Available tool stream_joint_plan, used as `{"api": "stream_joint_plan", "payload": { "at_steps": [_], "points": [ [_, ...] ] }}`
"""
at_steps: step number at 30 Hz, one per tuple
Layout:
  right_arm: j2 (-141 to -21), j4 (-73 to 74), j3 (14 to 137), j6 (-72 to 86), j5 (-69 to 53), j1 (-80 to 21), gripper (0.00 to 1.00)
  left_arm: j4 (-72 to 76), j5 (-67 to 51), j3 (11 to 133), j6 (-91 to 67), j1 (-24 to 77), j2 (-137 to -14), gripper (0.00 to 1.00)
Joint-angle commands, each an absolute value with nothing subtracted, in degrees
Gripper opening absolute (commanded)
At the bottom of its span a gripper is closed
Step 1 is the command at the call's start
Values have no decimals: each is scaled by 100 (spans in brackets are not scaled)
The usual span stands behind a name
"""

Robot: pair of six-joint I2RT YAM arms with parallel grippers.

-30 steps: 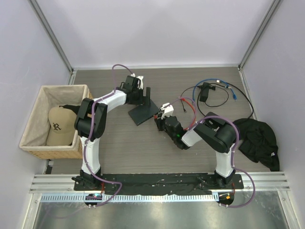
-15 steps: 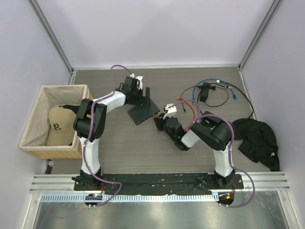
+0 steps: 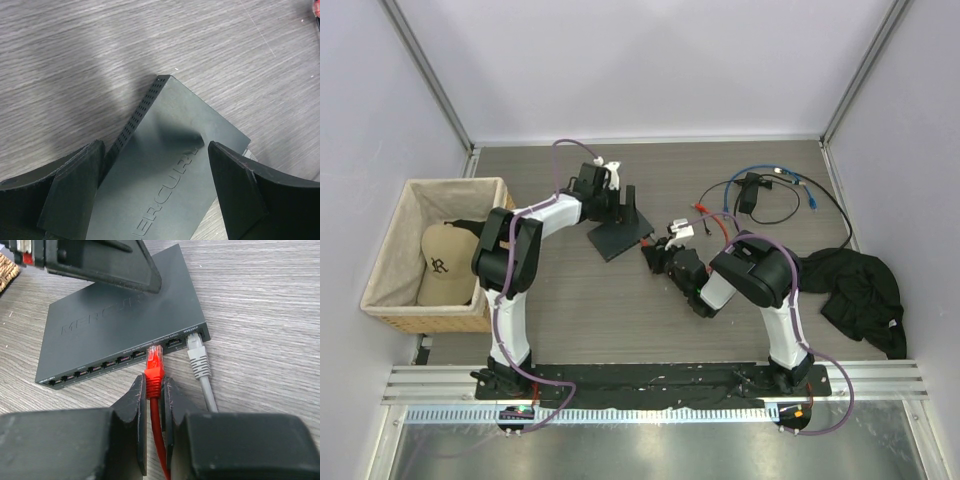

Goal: Insert the plug into the switch port

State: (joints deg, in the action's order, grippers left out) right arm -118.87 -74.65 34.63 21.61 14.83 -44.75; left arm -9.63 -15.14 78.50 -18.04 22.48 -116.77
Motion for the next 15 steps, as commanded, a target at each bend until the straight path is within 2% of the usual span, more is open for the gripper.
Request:
{"api": "stream_joint_plan", "payload": {
  "at_steps": [1, 11, 15],
  "points": [
    [-11848, -7639, 3674, 2048, 1336, -4412, 2, -1766, -2012, 7427, -1890, 2311, -11725, 89],
    [-11707, -6962, 3946, 1381, 739, -4175, 1, -2346, -2302, 7427, -1336, 2443, -11707, 80],
    [-11830, -6514, 4236, 1134, 264, -4078, 3, -2513, -2312, 7453, -1143, 2487, -11768, 80]
  ]
}}
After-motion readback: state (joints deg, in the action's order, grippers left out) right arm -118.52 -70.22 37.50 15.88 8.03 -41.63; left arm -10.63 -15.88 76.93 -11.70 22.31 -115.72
